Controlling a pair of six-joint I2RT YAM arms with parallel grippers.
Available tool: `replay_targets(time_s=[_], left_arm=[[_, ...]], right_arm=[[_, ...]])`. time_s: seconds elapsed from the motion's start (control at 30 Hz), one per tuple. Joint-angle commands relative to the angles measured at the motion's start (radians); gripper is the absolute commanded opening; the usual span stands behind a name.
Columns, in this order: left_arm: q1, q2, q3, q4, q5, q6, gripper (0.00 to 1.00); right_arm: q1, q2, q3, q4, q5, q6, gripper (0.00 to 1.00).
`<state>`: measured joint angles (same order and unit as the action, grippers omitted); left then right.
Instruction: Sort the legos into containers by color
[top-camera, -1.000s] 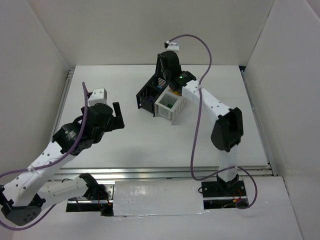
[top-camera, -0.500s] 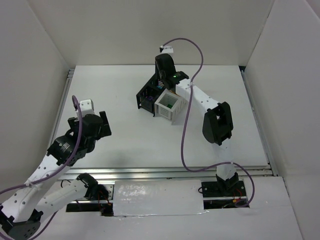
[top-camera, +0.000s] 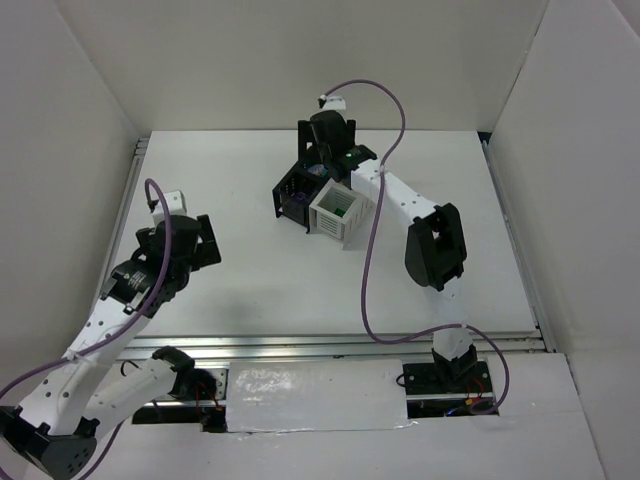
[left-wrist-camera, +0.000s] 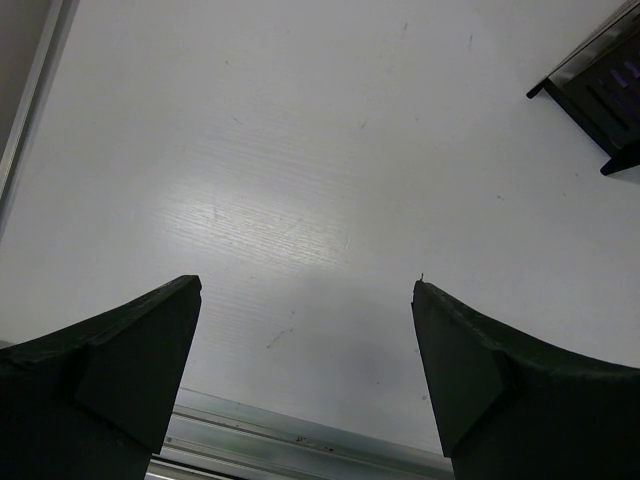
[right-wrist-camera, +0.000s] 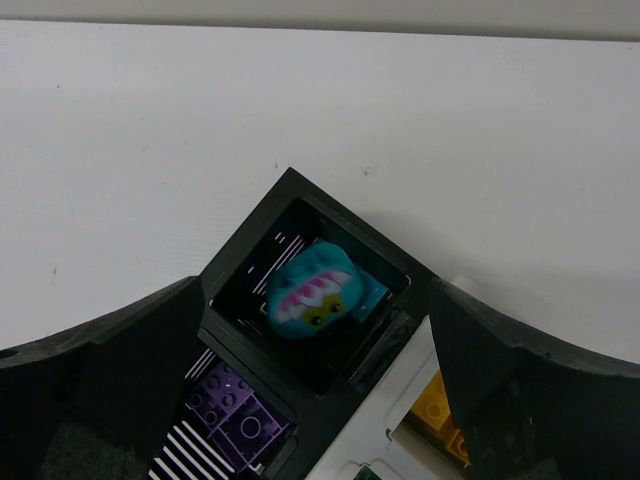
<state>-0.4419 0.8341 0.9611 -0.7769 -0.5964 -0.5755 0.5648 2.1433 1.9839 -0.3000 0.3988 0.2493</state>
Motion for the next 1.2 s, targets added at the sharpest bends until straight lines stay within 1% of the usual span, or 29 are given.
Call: replay_targets(time_s=[0.0,0.2,0.27,0.33,0.37,0.4,0.43,0.47,0.5,0.53,0.57,0.63,0.67,0.7,0.73,0.77,0.83,0.87,0.97,1.0,1.17], left_arm=[[0.028,0.003,0.011,0.039,0.03,0.022,1.0],[0.072,0.007,0.011,0.044,0.047,0.022,1.0],[0.089,0.007,0.014,0.036,0.035,0.008,1.0],[0.11,0.014,0.022,0.037,0.03,-0.003,1.0],[0.141,0.022,0.025,0.047,0.041,-0.003,1.0],[0.163,0.029,0.034,0.054,0.093,0.006,0.99],[0.187,0.054,0.039,0.067,0.133,0.017,1.0],[0.243,0.068,0.054,0.077,0.17,0.034,0.99],[0.274,0.092,0.07,0.079,0.217,0.037,1.0],[0.302,0.102,0.083,0.077,0.233,0.039,1.0],[0.362,0.109,0.12,0.073,0.234,0.029,0.99],[0.416,0.112,0.158,0.054,0.221,0.011,1.0],[0.439,0.109,0.195,0.051,0.216,0.009,1.0],[0.466,0.099,0.214,0.042,0.186,0.003,1.0],[0.471,0.091,0.229,0.036,0.172,-0.006,1.0],[0.471,0.073,0.255,0.034,0.162,-0.006,1.0],[0.471,0.048,0.272,0.021,0.15,-0.006,0.99],[0.473,0.019,0.281,0.012,0.15,-0.006,1.0],[0.471,-0.036,0.274,-0.016,0.167,0.016,1.0],[0.473,-0.076,0.268,-0.024,0.171,0.023,0.99],[0.467,-0.196,0.22,-0.094,0.179,0.065,1.0]], right_arm=[[0.004,-0.103,-0.008,0.032,-0.014,0.011,1.0],[0.004,-0.184,-0.034,0.029,-0.035,0.03,1.0],[0.004,-0.216,-0.045,-0.01,-0.048,0.056,1.0],[0.007,-0.311,-0.08,-0.043,-0.061,0.074,1.0],[0.01,-0.362,-0.152,-0.044,-0.072,0.079,1.0],[0.012,-0.463,-0.187,-0.047,-0.089,0.076,1.0],[0.014,-0.511,-0.267,-0.065,-0.104,0.073,1.0],[0.014,-0.613,-0.304,-0.085,-0.095,0.09,1.0],[0.015,-0.667,-0.339,-0.129,-0.083,0.097,1.0],[0.015,-0.719,-0.42,-0.154,-0.052,0.116,1.0],[0.017,-0.829,-0.465,-0.172,-0.037,0.119,1.0],[0.017,-0.945,-0.573,-0.23,-0.006,0.131,1.0],[0.017,-1.05,-0.598,-0.26,0.023,0.142,1.0],[0.018,-1.098,-0.626,-0.328,0.029,0.149,1.0],[0.018,-1.14,-0.634,-0.367,0.028,0.171,1.0],[0.017,-1.219,-0.64,-0.433,0.025,0.182,1.0],[0.018,-1.289,-0.657,-0.49,0.015,0.2,1.0],[0.017,-1.348,-0.663,-0.537,0.018,0.205,1.0],[0.02,-1.439,-0.674,-0.597,0.028,0.208,1.0],[0.02,-1.459,-0.675,-0.623,0.028,0.209,1.0],[0.032,-1.603,-0.729,-0.588,-0.014,0.189,1.0]])
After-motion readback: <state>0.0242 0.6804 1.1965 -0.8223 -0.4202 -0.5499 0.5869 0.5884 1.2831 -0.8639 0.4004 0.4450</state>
